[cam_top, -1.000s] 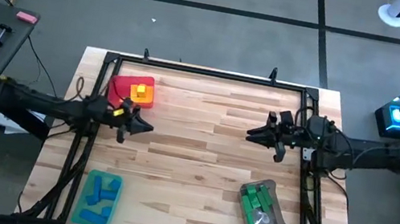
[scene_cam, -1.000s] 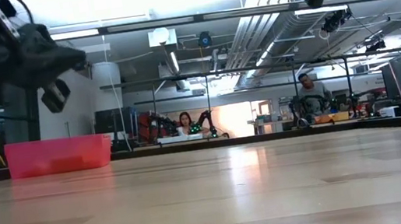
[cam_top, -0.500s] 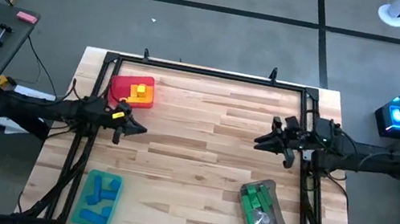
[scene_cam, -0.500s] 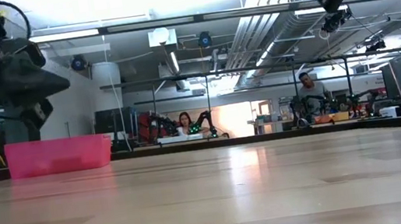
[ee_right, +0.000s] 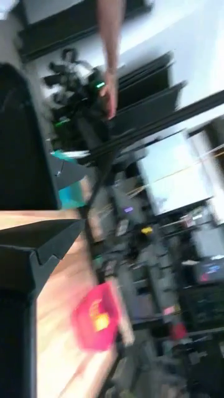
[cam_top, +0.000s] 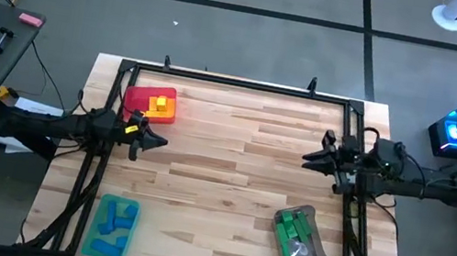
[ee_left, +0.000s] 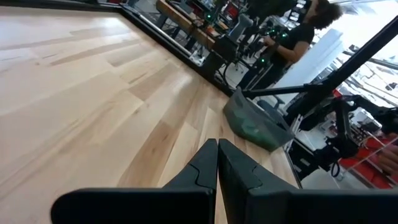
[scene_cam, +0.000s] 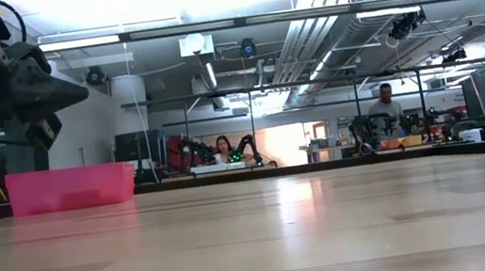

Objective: Sort blocks
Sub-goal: Return to Home Position

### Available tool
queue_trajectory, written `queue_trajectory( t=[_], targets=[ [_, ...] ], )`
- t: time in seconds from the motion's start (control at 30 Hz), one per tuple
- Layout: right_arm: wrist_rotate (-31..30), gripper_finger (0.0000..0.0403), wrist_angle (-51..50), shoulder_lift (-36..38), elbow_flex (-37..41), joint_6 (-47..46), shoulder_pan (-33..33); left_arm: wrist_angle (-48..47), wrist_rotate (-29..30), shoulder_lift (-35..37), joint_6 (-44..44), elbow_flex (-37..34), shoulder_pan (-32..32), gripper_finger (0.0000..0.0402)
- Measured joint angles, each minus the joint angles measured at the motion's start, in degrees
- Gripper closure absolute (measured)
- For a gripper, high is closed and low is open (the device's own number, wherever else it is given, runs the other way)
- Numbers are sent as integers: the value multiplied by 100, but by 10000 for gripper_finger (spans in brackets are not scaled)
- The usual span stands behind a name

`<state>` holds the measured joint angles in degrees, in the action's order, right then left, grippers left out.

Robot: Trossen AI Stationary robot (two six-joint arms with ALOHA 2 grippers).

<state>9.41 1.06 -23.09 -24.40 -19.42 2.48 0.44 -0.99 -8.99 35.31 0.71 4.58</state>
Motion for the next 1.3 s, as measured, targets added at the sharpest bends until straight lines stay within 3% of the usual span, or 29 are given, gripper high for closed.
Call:
queue_trajectory(
  t=[0.2, 0.4, 0.73, 1.0, 1.3],
  targets=[
    [177, 403, 2138, -104, 1125, -439, -2, -2, 0, -9, 0, 0, 0, 401],
    [142, 403, 3361, 306, 2148, -784, 77, 3, 0, -9, 0, 0, 0, 401],
    [416, 403, 2190, 1103, 2382, -541, 96, 8, 0, -9, 0, 0, 0, 401],
    [407, 403, 128, 1142, 2382, -761, 96, 8, 0, -9, 0, 0, 0, 401],
    [308, 403, 111, 994, 2373, -759, 96, 9, 5, 57, 2, -2, -2, 401]
  ],
)
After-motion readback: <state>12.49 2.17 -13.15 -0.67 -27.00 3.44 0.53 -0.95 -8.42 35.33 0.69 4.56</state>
